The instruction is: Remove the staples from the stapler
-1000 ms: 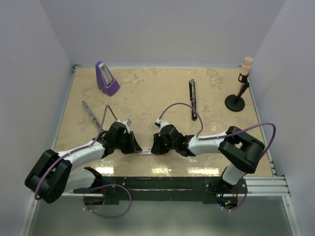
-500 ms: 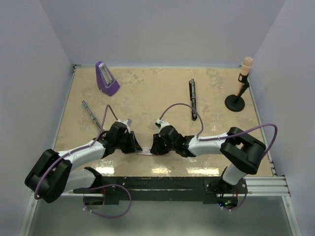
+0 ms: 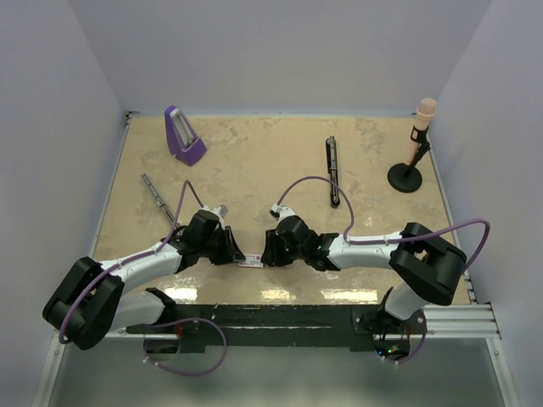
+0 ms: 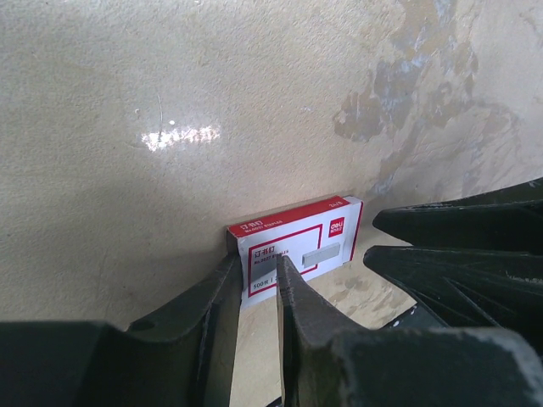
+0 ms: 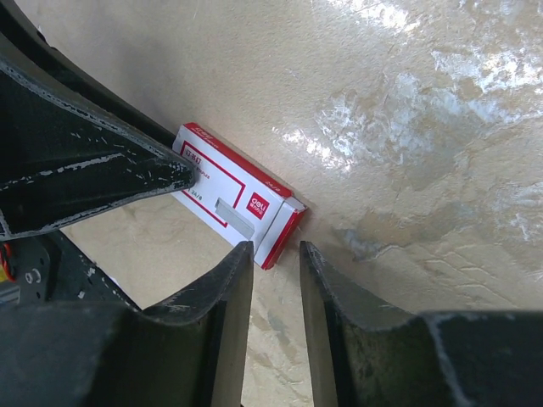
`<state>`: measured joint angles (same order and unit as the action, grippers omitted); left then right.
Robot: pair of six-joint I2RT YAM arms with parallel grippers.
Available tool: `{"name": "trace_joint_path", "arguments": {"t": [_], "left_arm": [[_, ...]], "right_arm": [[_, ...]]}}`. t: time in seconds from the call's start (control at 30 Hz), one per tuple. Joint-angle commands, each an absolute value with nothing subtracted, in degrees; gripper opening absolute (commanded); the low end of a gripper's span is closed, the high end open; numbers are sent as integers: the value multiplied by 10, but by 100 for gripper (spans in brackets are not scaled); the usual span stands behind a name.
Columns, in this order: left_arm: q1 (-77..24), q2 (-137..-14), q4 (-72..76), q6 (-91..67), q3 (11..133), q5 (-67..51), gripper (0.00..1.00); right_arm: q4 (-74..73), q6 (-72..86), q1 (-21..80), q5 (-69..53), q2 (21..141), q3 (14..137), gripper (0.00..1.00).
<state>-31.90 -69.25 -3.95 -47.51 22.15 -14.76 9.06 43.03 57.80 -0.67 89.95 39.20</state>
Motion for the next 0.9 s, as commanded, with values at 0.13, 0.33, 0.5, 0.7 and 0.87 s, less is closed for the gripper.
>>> {"name": "trace_joint_path", "arguments": {"t": [0.13, 0.33, 0.5, 0.7, 0.87], "left_arm": [[-324, -693, -40, -485, 228, -143, 27], [-326, -693, -34, -488, 228, -144, 27], [-329, -698, -31, -488, 228, -145, 27], [-331, -698, -30, -490, 229, -143, 27], [-335, -699, -30, -492, 229, -140, 28]], "right_arm": [[121, 446, 580, 1, 913, 403, 38], [127, 446, 581, 1, 925, 405, 37], [138, 448, 581, -10, 933, 406, 35], [154, 454, 584, -18, 947, 409, 30], [156, 458, 588, -18, 951, 411, 27]]}}
